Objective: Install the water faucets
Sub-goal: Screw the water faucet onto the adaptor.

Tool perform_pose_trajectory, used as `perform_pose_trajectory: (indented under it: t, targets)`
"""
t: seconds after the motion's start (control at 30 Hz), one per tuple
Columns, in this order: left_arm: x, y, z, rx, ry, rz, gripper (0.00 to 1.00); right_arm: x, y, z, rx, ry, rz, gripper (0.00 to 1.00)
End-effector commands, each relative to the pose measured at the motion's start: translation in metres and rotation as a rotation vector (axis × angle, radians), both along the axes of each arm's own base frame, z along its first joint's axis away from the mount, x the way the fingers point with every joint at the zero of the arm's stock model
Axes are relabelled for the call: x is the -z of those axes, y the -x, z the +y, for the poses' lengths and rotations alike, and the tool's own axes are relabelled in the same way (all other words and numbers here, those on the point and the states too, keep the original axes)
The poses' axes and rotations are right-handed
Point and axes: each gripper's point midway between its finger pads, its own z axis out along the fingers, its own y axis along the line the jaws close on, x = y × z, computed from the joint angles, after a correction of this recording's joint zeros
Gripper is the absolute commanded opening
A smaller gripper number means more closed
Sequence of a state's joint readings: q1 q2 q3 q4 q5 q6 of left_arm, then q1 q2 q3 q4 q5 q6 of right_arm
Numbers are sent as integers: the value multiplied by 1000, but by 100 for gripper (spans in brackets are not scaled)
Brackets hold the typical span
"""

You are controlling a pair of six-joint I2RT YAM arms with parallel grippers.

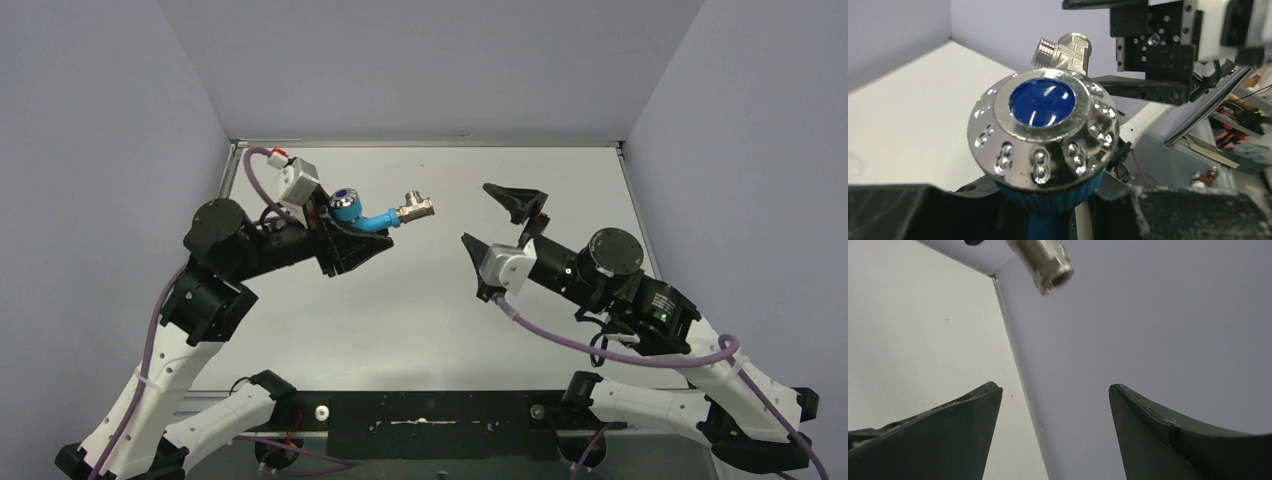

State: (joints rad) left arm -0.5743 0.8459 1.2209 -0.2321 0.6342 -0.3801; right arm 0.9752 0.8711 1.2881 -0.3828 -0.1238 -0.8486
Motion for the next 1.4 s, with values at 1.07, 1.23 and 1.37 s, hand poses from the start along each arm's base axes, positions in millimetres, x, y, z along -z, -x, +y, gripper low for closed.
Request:
perform_pose_trajectory:
  t: [1.07,1.23,1.37]
  targets:
    - [39,16,-23,221,-133,366,0,24,10,56,121,318,-211,48]
    - [38,16,-21,218,-144,297,0,24,8,53,133,303,-186,28]
    - [37,17,-19,220,-155,222,0,24,11,55,118,268,-145,12]
